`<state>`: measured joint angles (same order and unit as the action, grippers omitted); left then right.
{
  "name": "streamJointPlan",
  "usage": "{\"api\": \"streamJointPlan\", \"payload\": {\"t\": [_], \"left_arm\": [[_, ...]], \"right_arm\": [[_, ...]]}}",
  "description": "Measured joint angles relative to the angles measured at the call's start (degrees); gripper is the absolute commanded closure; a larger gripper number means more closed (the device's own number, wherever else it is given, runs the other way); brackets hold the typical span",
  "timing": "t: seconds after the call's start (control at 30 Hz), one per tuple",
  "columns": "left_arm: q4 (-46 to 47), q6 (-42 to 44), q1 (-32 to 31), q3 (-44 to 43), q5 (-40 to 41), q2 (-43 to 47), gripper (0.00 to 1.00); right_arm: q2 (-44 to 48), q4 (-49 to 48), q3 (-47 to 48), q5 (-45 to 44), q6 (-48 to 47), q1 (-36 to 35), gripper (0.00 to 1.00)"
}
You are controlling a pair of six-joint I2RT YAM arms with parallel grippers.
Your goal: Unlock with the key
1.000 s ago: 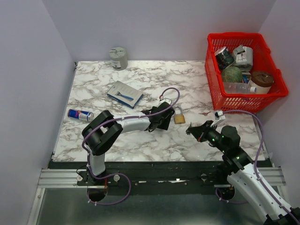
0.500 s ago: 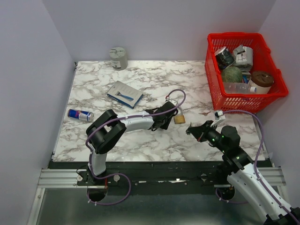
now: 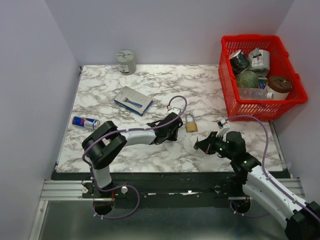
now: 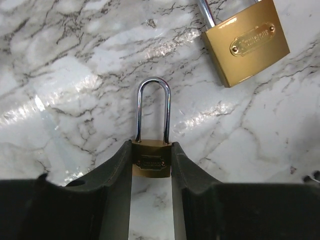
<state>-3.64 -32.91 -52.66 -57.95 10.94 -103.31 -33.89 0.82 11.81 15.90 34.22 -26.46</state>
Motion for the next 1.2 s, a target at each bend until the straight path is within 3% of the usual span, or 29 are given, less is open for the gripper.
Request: {"api": "streamJointPlan", "payload": {"t": [0.27, 0.57, 0.93, 1.2], "left_arm": [[13.42, -15.87, 2.60, 11.87, -6.12, 5.75, 1.00], [31.89, -29.03, 6.93, 23.10, -12.87, 6.95, 1.00], [45.40, -35.80, 7.30, 28.39, -14.01, 4.24, 1.00], [48.09, -37.79, 7.30, 29.51, -14.03, 3.63, 1.00]], "right_arm": [[-19.93, -10.80, 0.70, 0.55, 3.06, -9.05, 0.99], [-41.77, -17.75, 8.35, 3.45, 6.25, -11.21, 0.99], [-50.49, -15.98, 15.32, 4.98, 8.22, -11.63, 0.99], [-52.52, -14.34, 17.27, 5.20, 9.07, -12.13, 0.99]]}}
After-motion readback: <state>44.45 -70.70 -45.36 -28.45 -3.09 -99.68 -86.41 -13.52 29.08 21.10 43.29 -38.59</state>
